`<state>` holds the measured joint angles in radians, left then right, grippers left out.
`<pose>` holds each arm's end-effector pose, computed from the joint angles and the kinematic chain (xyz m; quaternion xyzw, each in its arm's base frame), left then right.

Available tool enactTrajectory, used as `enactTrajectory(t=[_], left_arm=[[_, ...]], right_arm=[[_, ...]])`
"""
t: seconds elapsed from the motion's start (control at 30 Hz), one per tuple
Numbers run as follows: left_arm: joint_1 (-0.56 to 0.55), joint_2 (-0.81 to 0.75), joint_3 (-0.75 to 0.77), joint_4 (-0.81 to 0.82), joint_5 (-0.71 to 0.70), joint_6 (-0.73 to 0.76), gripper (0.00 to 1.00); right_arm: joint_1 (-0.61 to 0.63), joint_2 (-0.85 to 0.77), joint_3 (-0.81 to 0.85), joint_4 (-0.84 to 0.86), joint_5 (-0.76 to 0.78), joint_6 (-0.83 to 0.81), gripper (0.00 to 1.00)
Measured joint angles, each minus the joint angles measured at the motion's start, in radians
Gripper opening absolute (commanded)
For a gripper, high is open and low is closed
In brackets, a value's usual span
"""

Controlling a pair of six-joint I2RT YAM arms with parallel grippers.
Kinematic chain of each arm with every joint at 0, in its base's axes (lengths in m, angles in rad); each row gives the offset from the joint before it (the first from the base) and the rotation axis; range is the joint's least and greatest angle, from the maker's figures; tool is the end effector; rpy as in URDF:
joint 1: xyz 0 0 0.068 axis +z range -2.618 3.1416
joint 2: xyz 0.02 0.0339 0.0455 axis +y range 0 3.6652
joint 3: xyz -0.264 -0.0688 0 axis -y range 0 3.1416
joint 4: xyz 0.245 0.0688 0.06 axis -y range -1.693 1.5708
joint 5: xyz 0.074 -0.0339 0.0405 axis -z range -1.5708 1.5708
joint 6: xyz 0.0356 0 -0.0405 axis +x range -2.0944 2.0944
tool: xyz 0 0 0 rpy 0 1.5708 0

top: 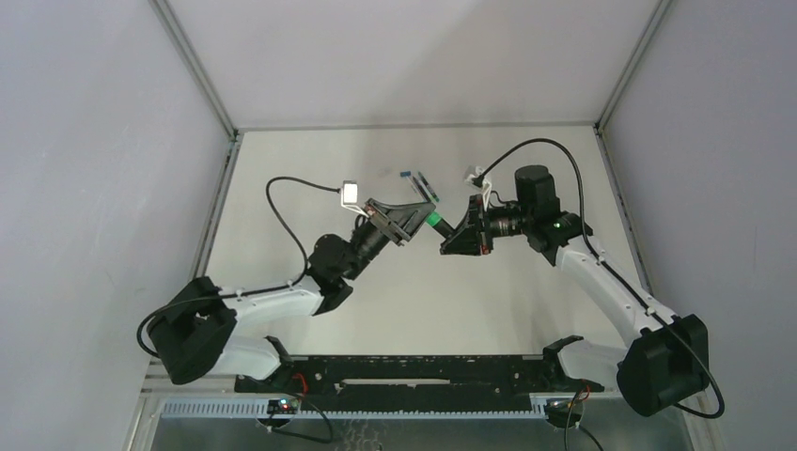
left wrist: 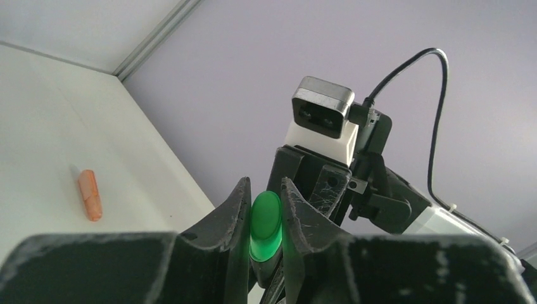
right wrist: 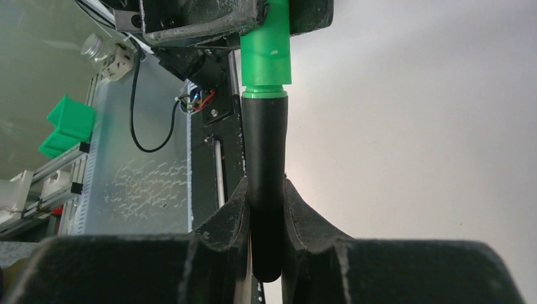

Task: Insert the pens into the pen caps
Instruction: Press the pen cap onto the pen.

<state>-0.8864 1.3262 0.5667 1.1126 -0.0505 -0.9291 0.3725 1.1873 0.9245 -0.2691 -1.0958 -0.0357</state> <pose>0.1770 -0.2141 0.2823 -0.0329 0.5712 -0.6374 0.5161 0.2225 0.1209 0.3068 -0.4034 0.6732 0.5168 0.3420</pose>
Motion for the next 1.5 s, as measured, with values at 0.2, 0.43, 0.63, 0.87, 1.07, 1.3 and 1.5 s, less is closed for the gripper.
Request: enactTrajectory(t=[0.2, 0.43, 0.63, 0.87, 1.07, 1.3, 1.5], left_arm=[[-0.001, 0.070, -0.002, 0.138, 0.060, -0.039, 0.00], [0.001, 0.120, -0.028, 0.283, 0.154, -0.056, 0.00], [-0.024, 0.085, -0.002, 0.142, 0.101, 0.048, 0.00], [-0.104, 0.042, 0.008, 0.034, -0.098, 0.167, 0.00], [-0.116, 0.099, -0.013, 0.142, -0.174, 0.070, 0.00], [-0.118, 0.176, -0.009, 0.296, -0.127, 0.049, 0.00], [-0.123, 0.188, -0.012, 0.379, -0.035, 0.093, 0.00]], right_arm=[[-0.031, 0.000, -0.037, 0.076, -0.125, 0.096, 0.00], [-0.038, 0.001, -0.073, 0.159, -0.236, 0.193, 0.00], [-0.057, 0.000, -0.093, 0.179, -0.222, 0.218, 0.00], [-0.060, -0.004, -0.101, 0.175, -0.178, 0.214, 0.00], [-0.033, -0.018, -0.095, 0.121, -0.090, 0.161, 0.00], [-0.071, -0.008, -0.138, 0.275, -0.230, 0.311, 0.00], [-0.097, -0.040, -0.163, 0.366, -0.302, 0.363, 0.00]])
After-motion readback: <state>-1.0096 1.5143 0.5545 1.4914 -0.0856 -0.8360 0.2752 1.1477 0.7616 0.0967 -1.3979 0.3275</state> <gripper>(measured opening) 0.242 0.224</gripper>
